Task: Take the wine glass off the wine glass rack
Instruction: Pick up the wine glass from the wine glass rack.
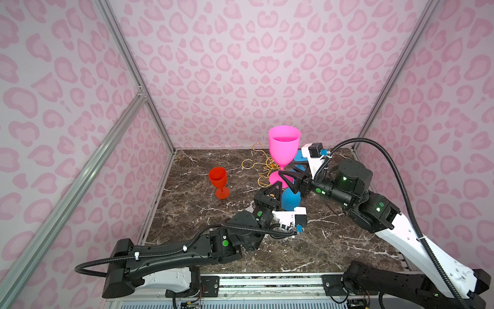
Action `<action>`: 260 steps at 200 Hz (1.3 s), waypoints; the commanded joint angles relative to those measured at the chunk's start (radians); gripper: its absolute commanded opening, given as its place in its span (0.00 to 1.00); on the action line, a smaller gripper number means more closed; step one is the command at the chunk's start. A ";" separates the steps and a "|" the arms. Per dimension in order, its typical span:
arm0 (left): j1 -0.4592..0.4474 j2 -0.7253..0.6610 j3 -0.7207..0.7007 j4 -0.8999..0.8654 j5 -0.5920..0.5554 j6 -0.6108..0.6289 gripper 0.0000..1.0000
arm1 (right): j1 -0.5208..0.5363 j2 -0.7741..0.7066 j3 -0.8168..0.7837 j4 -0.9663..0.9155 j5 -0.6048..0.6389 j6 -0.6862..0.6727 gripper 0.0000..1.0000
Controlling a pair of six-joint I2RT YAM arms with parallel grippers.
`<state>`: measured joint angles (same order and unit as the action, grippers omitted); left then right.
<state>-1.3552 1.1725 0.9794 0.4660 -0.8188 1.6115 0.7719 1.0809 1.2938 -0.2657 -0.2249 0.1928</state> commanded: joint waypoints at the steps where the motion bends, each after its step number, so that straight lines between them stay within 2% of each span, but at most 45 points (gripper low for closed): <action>1: -0.002 0.007 0.016 0.043 0.003 0.018 0.03 | 0.003 0.009 -0.010 0.055 -0.022 0.021 0.53; 32: -0.006 0.017 0.029 0.040 0.006 0.004 0.03 | 0.003 0.007 -0.045 0.088 -0.031 0.041 0.40; 69: -0.007 0.024 0.036 0.037 0.016 -0.003 0.03 | 0.003 -0.004 -0.061 0.109 -0.025 0.048 0.15; 103: -0.012 0.023 0.035 0.026 0.023 -0.018 0.04 | 0.003 -0.007 -0.064 0.116 -0.028 0.042 0.00; 130: -0.016 0.021 0.039 0.007 0.018 -0.049 0.35 | 0.003 -0.013 -0.062 0.115 -0.020 0.043 0.00; 138: -0.015 0.018 0.040 -0.009 0.014 -0.070 0.52 | 0.003 -0.016 -0.061 0.113 -0.017 0.041 0.00; 145: -0.016 0.015 0.042 -0.032 0.009 -0.094 0.63 | 0.003 -0.021 -0.059 0.111 -0.012 0.038 0.00; 169: -0.038 -0.010 0.057 -0.130 -0.051 -0.218 0.87 | -0.008 -0.033 -0.034 0.074 0.011 -0.002 0.00; 181: -0.064 -0.031 0.082 -0.192 -0.105 -0.321 0.90 | -0.035 -0.040 -0.022 0.044 0.020 -0.025 0.00; 193: -0.088 -0.057 0.163 -0.377 -0.146 -0.514 0.91 | -0.076 -0.054 -0.016 0.023 0.009 -0.045 0.00; 208: -0.099 -0.090 0.339 -0.657 -0.163 -0.915 0.94 | -0.134 -0.079 -0.020 0.003 -0.021 -0.074 0.00; 219: -0.098 -0.130 0.457 -0.829 -0.100 -1.205 0.97 | -0.170 -0.101 -0.024 -0.012 -0.050 -0.107 0.00; 228: -0.098 -0.183 0.494 -0.871 -0.025 -1.367 1.00 | -0.183 -0.116 -0.028 -0.031 -0.070 -0.155 0.00; 234: -0.097 -0.223 0.505 -0.870 0.015 -1.468 0.97 | -0.184 -0.126 -0.028 -0.052 -0.079 -0.192 0.00; 250: -0.098 -0.326 0.506 -0.820 0.033 -1.701 0.98 | -0.185 -0.137 -0.018 -0.129 -0.110 -0.283 0.00; 260: -0.098 -0.378 0.516 -0.816 0.069 -1.793 0.98 | -0.182 -0.140 -0.011 -0.179 -0.139 -0.332 0.00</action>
<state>-1.4532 0.8753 1.4796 -0.2474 -0.8474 0.3180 0.5907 0.9474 1.2724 -0.3222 -0.2859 0.0238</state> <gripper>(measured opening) 0.975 0.087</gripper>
